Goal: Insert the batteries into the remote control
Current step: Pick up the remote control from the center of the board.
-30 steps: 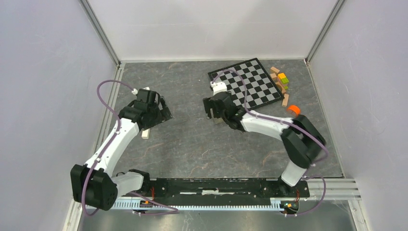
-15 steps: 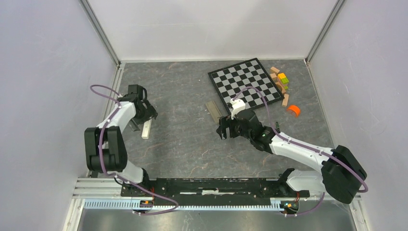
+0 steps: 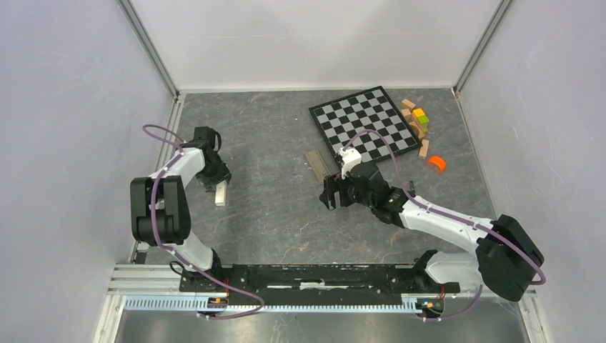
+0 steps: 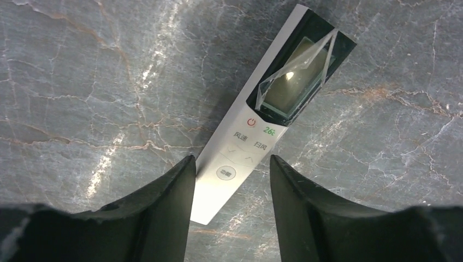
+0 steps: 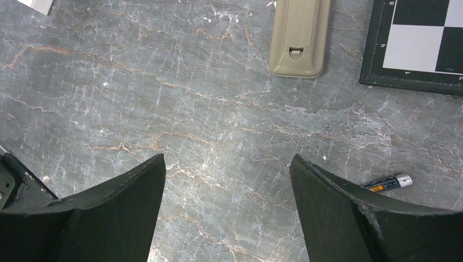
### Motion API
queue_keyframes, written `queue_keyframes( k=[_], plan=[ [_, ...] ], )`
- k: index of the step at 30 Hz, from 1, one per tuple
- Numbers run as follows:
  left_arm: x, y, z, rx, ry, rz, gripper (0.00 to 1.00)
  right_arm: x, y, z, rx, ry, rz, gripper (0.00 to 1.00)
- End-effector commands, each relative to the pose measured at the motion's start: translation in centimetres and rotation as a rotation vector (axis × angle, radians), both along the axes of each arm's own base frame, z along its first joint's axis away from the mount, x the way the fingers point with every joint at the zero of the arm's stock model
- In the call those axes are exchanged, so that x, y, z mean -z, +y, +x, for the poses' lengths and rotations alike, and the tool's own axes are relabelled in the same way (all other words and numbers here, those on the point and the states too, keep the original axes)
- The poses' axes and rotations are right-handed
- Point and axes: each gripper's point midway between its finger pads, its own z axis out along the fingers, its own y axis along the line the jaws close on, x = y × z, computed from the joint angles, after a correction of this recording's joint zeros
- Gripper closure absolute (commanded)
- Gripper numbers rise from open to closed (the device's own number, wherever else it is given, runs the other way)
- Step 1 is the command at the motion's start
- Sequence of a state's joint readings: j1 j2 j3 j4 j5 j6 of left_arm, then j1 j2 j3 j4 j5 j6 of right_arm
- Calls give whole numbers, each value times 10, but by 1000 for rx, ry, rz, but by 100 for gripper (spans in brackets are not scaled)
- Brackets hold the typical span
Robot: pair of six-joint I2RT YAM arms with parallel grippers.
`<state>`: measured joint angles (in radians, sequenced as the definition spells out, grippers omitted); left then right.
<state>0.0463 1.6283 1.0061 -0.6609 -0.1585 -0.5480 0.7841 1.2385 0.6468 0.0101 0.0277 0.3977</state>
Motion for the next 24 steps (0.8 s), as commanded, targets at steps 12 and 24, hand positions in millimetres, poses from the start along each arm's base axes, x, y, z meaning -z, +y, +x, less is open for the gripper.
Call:
queue_keyframes(
  k=[12, 24],
  plan=[
    [17, -27, 1, 111, 49, -3, 53, -9, 12, 7, -14, -6, 32, 13],
    [-32, -134, -5, 362, -103, -214, 96, -19, 32, -8, -98, 52, 133, 10]
  ],
)
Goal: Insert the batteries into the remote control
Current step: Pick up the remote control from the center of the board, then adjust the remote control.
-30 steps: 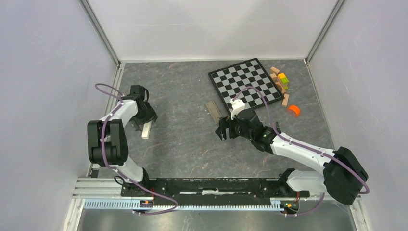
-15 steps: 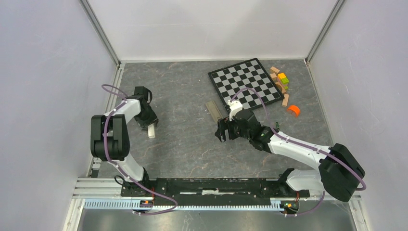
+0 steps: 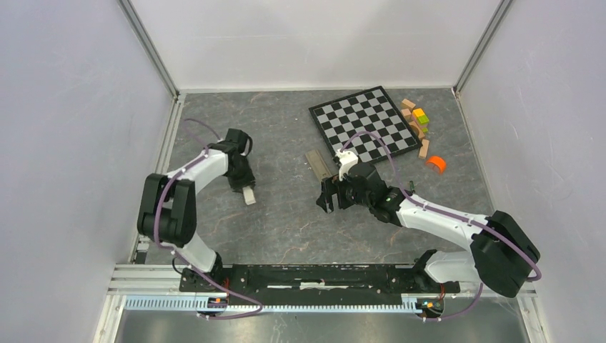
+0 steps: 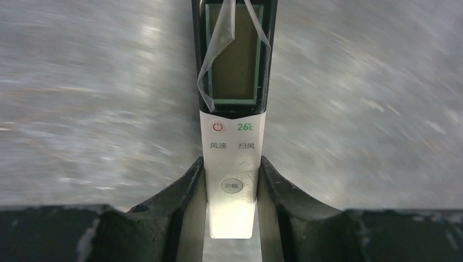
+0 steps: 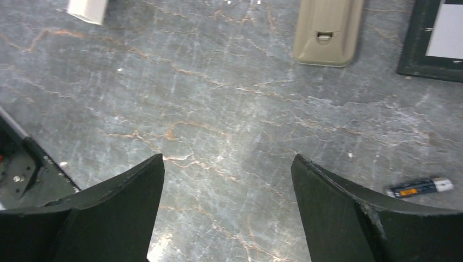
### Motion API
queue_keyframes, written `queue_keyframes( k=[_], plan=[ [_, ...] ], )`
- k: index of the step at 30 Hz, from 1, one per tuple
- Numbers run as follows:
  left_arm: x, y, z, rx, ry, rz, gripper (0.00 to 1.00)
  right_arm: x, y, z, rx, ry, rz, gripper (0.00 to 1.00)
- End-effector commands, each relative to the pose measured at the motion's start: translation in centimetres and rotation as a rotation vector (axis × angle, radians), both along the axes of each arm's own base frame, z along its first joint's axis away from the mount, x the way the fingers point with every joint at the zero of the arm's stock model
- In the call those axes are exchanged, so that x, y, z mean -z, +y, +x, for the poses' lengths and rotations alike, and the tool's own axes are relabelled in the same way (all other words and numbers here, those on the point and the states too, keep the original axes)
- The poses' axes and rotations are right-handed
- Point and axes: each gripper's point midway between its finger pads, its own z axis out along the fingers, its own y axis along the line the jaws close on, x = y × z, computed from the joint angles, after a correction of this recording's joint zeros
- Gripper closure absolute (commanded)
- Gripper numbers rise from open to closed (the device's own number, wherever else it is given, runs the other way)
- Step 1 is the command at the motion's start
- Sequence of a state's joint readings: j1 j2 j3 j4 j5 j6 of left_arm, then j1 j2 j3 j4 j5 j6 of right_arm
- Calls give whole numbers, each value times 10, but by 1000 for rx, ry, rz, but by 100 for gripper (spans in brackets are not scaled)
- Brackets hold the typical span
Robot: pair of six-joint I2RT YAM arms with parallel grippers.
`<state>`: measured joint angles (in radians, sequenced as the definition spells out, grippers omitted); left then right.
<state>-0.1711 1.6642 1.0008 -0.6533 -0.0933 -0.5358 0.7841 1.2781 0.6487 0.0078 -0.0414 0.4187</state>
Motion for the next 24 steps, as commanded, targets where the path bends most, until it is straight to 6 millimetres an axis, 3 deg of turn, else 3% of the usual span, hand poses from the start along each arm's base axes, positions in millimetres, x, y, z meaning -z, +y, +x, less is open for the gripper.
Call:
queue_keyframes(
  k=[1, 6, 10, 13, 18, 24],
  plan=[
    [-58, -75, 3, 143, -164, -244, 98, -36, 27, 0, -54, -5, 151, 9],
    [-136, -150, -2, 290, -367, -615, 98, -77, 50, -15, -113, 21, 377, 4],
    [-200, -185, -15, 383, -501, -852, 98, -135, 65, -30, -177, 12, 659, 2],
    [-236, -199, -28, 447, -558, -962, 98, -170, 65, -35, -172, 12, 834, 2],
    [-286, -211, -52, 549, -637, -1120, 98, -198, 67, -32, -152, 35, 957, 4],
    [-320, -216, -77, 658, -686, -1231, 98, -226, 73, -35, -205, 45, 1088, 16]
  ],
)
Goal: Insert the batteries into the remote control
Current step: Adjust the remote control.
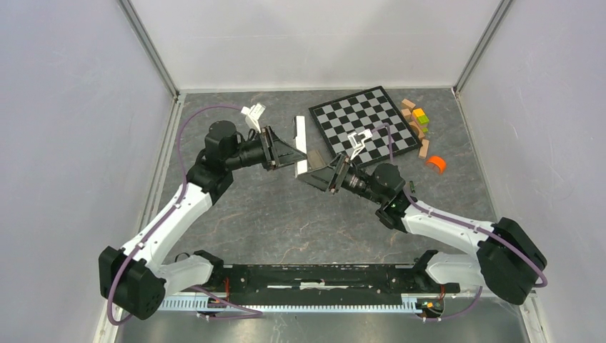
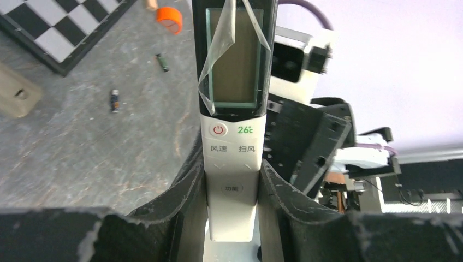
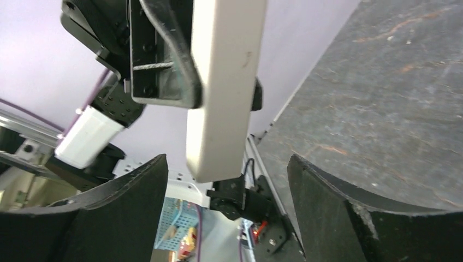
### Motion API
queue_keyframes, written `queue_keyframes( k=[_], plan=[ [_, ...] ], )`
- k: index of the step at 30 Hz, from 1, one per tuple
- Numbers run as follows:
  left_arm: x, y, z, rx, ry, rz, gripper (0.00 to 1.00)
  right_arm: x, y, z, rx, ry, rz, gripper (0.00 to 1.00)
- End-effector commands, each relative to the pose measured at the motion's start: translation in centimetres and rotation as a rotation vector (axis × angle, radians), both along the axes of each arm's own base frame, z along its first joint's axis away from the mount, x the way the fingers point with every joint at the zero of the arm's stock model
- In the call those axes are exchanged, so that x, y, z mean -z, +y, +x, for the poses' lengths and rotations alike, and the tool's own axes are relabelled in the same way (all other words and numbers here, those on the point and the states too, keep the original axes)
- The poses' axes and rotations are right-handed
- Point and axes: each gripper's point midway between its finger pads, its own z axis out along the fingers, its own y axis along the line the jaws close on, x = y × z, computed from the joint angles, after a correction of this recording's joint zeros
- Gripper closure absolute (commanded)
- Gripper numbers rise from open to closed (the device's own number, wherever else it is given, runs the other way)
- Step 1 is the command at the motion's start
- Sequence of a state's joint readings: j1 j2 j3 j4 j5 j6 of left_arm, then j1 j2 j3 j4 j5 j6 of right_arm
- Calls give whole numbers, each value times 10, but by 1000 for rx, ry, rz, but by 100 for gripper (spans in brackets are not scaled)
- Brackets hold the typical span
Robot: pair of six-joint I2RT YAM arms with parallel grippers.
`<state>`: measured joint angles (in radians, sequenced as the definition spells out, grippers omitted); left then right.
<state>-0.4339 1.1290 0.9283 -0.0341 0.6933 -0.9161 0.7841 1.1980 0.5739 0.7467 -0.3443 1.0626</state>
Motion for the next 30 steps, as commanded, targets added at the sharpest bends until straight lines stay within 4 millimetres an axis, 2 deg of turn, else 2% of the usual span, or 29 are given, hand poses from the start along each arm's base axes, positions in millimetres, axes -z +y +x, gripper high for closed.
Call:
queue_keyframes(
  k=[1, 6, 10, 16, 22, 24, 25, 26, 28, 29, 30],
  plan=[
    [-53, -6, -29, 126, -118, -156, 98, -54, 2, -7, -59, -47, 202, 19],
    [-67, -6, -43, 175, -173, -199, 98, -71, -1, -13, -84, -91, 272, 32],
    [-68, -5, -46, 179, -198, -197, 98, -82, -4, -18, -98, -135, 311, 36],
    [-70, -6, -44, 171, -206, -201, 98, -87, 2, -20, -134, -162, 304, 47],
    [-74, -6, -41, 157, -212, -210, 98, -86, 10, -22, -169, -179, 270, 51],
    [-76, -6, -41, 156, -216, -212, 97, -84, 11, -21, -171, -190, 255, 58],
    [-76, -6, -41, 156, -219, -212, 96, -84, 12, -21, -172, -197, 246, 65],
    [-76, -6, -41, 157, -223, -210, 90, -82, 12, -20, -167, -203, 229, 75],
    [-76, -6, -41, 158, -231, -198, 78, -74, 14, -16, -148, -231, 169, 87],
    [-74, -5, -41, 158, -240, -181, 70, -67, 15, -12, -127, -249, 120, 92],
    [-71, -4, -41, 158, -260, -155, 54, -64, 14, -9, -106, -275, 81, 95]
  ],
)
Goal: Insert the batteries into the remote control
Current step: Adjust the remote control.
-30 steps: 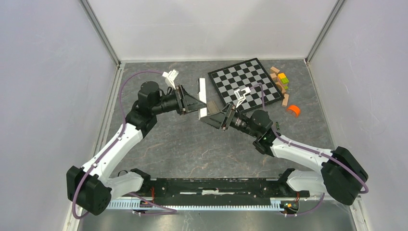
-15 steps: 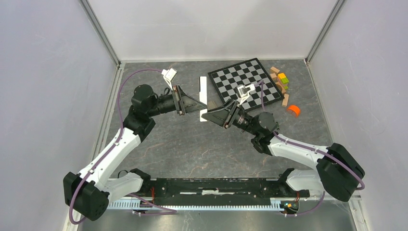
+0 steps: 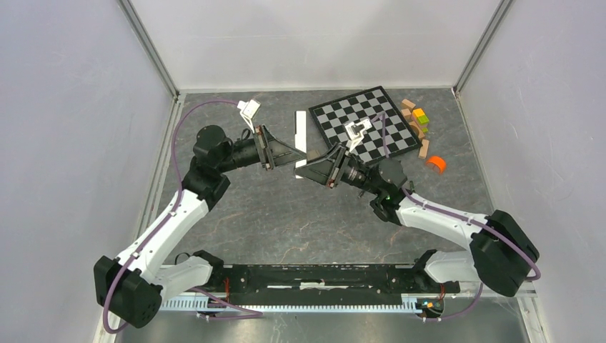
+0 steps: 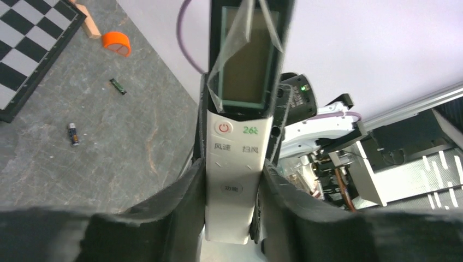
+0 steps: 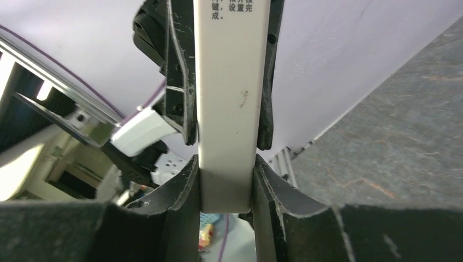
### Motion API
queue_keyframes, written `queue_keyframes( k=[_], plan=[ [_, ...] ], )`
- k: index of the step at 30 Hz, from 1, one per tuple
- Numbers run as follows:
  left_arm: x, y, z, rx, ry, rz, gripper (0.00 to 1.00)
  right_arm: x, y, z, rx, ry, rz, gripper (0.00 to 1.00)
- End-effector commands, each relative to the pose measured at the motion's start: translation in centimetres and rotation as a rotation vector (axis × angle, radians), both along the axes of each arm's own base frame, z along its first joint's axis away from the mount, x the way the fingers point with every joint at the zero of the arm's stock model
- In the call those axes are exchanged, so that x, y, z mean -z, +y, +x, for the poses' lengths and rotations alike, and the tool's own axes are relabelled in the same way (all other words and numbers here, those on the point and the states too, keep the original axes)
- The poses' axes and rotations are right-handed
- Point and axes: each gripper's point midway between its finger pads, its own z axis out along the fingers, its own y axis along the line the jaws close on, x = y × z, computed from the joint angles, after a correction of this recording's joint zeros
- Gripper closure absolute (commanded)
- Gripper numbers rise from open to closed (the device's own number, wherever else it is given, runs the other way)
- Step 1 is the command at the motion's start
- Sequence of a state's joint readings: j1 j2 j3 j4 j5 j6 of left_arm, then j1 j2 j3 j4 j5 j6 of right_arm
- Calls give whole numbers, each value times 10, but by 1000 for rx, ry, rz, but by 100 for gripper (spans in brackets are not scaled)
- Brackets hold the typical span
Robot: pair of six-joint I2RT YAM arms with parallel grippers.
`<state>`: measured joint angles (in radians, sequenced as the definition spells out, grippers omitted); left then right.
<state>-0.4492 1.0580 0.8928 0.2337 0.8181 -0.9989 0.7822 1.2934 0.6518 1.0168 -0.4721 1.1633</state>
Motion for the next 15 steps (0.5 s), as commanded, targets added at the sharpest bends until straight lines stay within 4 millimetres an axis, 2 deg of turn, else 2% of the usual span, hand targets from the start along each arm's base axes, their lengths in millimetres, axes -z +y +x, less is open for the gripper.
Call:
queue_keyframes(
  k=[1, 3, 4, 5, 8, 11, 15],
  plan=[
    [-11, 3, -8, 12, -90, 47, 39, 1, -1, 9, 86, -213, -144, 97],
    [-1, 7, -7, 17, -167, 153, 19, 13, -8, 18, 145, -297, -255, 100],
    [9, 12, -9, 33, -181, 232, 14, 22, -10, 22, 159, -347, -328, 100],
    [8, 17, -8, 42, -242, 299, 10, 28, -14, 26, 171, -383, -384, 100],
    [-3, 29, -9, 66, -350, 429, 7, 39, -25, 30, 173, -498, -539, 100],
    [-15, 30, -13, 135, -471, 461, 4, 42, -29, 18, 97, -619, -592, 100],
    [0, 37, -13, 232, -564, 560, 2, 45, -32, -1, -14, -741, -617, 100]
  ],
)
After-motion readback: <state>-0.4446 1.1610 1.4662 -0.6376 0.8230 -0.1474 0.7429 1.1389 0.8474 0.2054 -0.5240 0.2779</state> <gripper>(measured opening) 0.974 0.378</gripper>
